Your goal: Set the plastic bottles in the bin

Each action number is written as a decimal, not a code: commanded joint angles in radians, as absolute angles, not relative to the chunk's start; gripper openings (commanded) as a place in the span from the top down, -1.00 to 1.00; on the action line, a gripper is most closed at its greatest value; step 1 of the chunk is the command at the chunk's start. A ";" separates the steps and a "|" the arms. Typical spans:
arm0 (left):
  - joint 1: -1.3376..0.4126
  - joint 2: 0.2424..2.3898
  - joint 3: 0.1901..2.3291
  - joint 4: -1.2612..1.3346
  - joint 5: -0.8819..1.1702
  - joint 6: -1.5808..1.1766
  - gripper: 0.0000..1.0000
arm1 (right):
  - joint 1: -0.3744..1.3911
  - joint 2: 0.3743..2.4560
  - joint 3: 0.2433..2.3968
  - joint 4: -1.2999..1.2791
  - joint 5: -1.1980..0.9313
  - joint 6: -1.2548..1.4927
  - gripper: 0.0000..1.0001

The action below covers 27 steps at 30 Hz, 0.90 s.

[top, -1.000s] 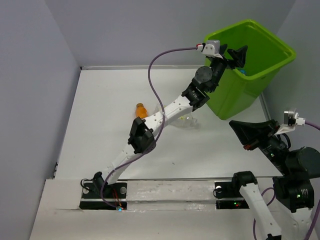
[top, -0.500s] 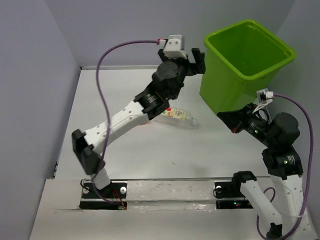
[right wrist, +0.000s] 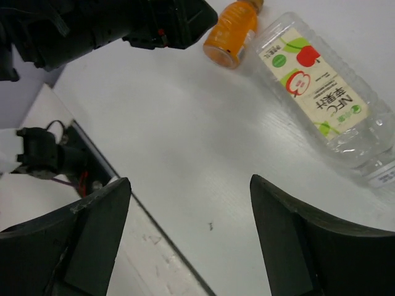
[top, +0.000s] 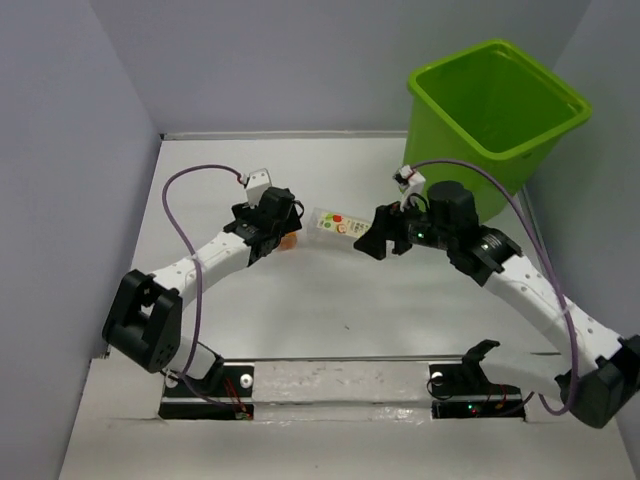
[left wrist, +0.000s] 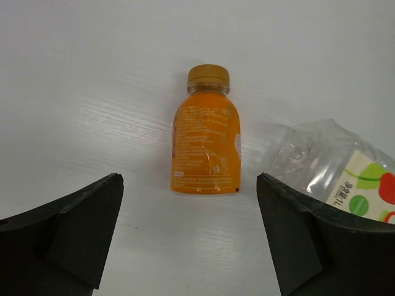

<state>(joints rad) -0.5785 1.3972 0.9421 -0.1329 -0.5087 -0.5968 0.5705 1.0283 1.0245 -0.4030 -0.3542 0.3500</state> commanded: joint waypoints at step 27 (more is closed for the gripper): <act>-0.417 1.530 0.856 0.098 -0.333 -0.649 0.24 | 0.617 1.851 1.637 -0.716 -0.169 -0.446 -0.99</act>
